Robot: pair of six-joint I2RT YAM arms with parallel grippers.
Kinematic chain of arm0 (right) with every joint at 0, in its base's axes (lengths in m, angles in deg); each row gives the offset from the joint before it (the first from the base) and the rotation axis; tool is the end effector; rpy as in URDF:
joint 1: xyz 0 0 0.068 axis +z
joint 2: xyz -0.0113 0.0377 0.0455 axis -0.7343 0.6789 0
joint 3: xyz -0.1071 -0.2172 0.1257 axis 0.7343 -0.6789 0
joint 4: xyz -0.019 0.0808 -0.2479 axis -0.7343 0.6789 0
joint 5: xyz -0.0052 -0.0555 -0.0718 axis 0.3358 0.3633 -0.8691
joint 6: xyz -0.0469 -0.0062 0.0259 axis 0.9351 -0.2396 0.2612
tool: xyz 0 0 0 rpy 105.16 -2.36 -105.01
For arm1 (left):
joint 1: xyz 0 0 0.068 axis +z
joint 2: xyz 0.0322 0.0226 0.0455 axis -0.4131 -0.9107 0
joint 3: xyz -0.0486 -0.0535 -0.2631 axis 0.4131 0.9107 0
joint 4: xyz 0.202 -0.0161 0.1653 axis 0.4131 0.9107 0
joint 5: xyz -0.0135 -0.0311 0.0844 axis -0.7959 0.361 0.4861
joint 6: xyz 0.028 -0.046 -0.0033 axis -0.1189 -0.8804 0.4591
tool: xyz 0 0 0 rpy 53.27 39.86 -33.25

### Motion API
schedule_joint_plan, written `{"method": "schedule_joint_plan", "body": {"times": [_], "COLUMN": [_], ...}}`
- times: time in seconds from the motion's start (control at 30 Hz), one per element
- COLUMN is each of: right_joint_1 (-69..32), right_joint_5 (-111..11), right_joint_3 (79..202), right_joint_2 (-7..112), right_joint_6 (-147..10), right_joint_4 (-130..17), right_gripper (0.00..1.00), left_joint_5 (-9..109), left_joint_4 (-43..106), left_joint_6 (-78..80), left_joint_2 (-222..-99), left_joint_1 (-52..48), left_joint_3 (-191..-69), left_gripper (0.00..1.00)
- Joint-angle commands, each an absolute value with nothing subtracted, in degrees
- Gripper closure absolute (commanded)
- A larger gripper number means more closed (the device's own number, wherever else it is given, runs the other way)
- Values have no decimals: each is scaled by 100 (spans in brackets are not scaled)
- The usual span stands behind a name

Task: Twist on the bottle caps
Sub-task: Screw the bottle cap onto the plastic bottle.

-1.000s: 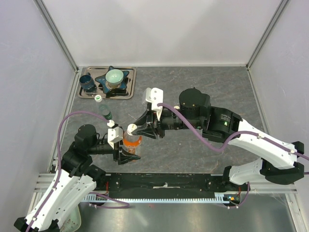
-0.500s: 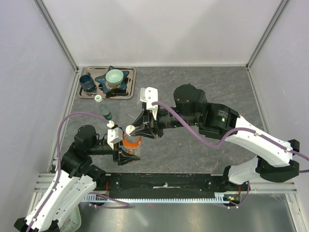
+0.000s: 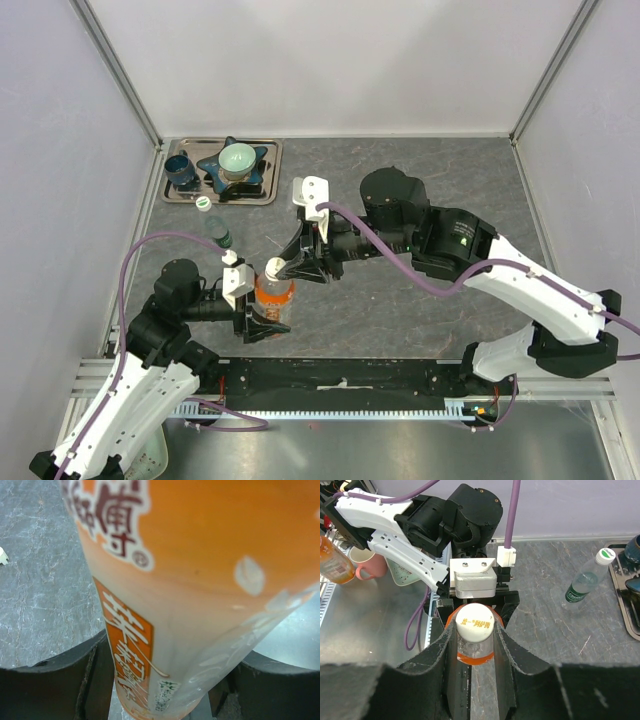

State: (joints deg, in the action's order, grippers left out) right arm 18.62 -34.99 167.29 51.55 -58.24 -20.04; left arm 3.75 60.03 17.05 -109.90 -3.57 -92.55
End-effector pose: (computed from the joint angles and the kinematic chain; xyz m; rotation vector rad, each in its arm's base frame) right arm 0.1019 0.2617 0.4961 -1.3518 1.4153 1.1123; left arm 0.0766 -0.0736 0.2980 1.1405 1.5089 -1.1636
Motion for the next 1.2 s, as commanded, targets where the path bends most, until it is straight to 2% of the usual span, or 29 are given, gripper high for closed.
{"method": "schedule_joint_plan", "body": {"times": [0.0, 0.27, 0.5, 0.87, 1.17], "right_joint_1": [1823, 1823, 1823, 1955, 2104], "right_joint_5": [-3194, -3009, -3053, -3483, -4476], "right_joint_3": [16984, 17379, 18275, 17996, 17460], "right_joint_2": [5373, 5655, 6049, 6156, 6068], "right_joint_6": [-5745, -5745, -5622, -5683, -6332], "right_joint_4": [-1508, -938, -454, -172, -515], "right_gripper": [93, 94, 95, 96, 98], "left_joint_5": [101, 329, 426, 1023, 2473], "left_joint_4": [5615, 5668, 5914, 5669, 5466], "left_joint_6": [1590, 1765, 1985, 1819, 1669], "left_joint_2": [-10919, -10954, -10972, -10910, -10884], "left_joint_1": [-329, -320, -329, -320, -320], "left_joint_3": [-9362, -9397, -9388, -9485, -9713], "left_gripper": [95, 94, 94, 96, 96]}}
